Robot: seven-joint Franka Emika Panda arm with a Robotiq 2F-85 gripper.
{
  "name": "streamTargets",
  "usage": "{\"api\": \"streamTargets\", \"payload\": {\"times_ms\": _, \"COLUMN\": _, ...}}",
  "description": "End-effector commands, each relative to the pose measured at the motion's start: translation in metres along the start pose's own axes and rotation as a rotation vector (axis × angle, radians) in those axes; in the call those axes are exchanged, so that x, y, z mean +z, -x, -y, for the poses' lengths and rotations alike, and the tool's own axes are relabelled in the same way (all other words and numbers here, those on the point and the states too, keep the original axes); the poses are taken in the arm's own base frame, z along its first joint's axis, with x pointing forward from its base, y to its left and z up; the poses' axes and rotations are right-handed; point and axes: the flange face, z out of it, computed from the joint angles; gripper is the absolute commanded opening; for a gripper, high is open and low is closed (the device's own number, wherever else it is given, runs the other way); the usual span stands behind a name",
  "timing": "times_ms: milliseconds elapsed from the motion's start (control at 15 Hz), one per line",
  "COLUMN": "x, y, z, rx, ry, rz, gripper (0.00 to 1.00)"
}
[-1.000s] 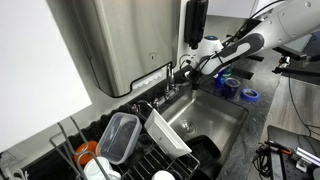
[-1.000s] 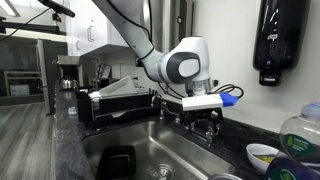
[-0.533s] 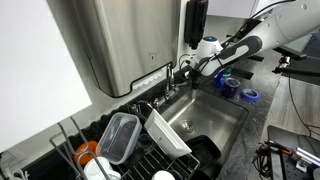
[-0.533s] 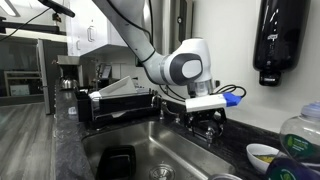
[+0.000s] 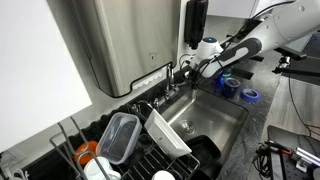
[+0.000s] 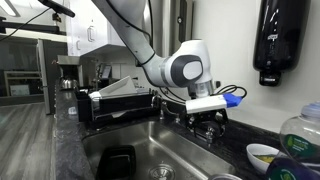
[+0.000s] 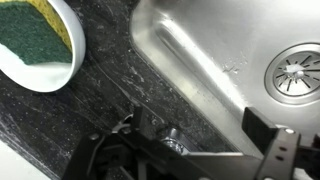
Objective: Close the tap
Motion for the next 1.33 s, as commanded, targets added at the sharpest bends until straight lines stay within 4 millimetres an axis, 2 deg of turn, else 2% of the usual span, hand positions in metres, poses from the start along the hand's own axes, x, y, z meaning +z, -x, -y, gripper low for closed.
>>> {"api": "streamTargets", "payload": {"times_ms": 0, "x": 0.006, "y": 0.003, "z": -0.016, "rx": 0.012, "ry": 0.052, "rz": -0.004, "gripper": 1.0}}
{"api": "streamTargets", "payload": {"times_ms": 267, "x": 0.005, "y": 0.004, "z": -0.021, "rx": 0.025, "ry": 0.021, "rz": -0.004, "gripper": 1.0}}
{"api": "streamTargets", "payload": {"times_ms": 333, "x": -0.001, "y": 0.008, "z": -0.019, "rx": 0.039, "ry": 0.053, "rz": -0.004, "gripper": 1.0}}
{"api": "streamTargets", "payload": {"times_ms": 467, "x": -0.017, "y": 0.021, "z": 0.011, "rx": 0.051, "ry": 0.029, "rz": -0.001, "gripper": 1.0}}
{"api": "streamTargets", "payload": {"times_ms": 800, "x": -0.04, "y": 0.046, "z": 0.052, "rx": 0.056, "ry": -0.019, "rz": 0.025, "gripper": 1.0}}
{"api": "streamTargets", "payload": {"times_ms": 1267, "x": -0.091, "y": 0.079, "z": 0.103, "rx": 0.137, "ry": -0.121, "rz": 0.106, "gripper": 1.0}}
